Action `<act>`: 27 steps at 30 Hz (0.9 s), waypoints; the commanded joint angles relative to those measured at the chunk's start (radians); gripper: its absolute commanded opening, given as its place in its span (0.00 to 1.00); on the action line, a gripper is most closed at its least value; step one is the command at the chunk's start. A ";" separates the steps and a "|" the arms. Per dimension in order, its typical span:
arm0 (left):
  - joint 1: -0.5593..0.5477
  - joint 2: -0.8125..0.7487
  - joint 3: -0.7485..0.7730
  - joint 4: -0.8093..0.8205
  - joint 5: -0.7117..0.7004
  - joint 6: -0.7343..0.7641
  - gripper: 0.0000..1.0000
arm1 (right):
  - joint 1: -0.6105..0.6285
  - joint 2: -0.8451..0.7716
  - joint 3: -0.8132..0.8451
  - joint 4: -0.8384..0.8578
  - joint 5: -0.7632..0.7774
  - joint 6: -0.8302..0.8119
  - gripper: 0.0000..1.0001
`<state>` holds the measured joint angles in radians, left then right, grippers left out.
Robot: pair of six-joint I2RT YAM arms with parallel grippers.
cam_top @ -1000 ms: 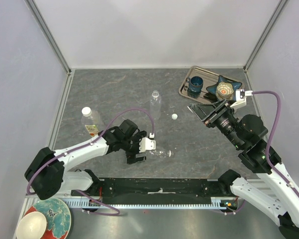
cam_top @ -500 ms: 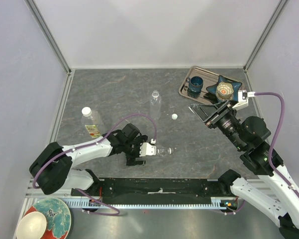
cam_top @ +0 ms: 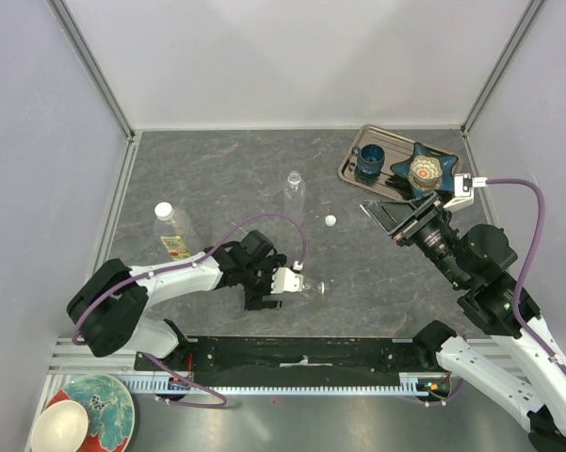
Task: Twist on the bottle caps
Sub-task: Pick up the plastic bottle at the center of the board.
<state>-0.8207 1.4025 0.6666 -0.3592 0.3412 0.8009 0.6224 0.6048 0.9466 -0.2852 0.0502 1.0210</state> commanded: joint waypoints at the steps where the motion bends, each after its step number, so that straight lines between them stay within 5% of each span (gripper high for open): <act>1: -0.006 0.035 0.021 -0.024 -0.015 0.078 0.92 | -0.001 -0.010 -0.002 0.011 0.000 -0.006 0.24; 8: -0.017 0.020 -0.036 0.042 -0.019 0.060 0.38 | -0.001 -0.010 0.011 0.004 0.004 -0.015 0.24; 10: -0.023 -0.002 -0.036 0.046 -0.013 0.049 0.33 | -0.001 -0.002 0.018 0.004 -0.001 -0.022 0.24; 20: 0.005 -0.279 0.117 0.111 -0.036 -0.153 0.40 | -0.001 0.114 0.176 -0.037 -0.041 -0.162 0.28; 24: 0.083 -0.372 0.322 0.089 -0.062 -0.429 0.46 | -0.001 0.219 0.322 -0.078 -0.118 -0.307 0.29; 27: 0.091 -0.462 0.341 0.049 -0.045 -0.534 0.44 | -0.003 0.294 0.438 -0.098 -0.183 -0.381 0.29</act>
<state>-0.7441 1.0653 0.9352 -0.3252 0.2924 0.5224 0.6224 0.8230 1.2339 -0.3637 -0.0338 0.7990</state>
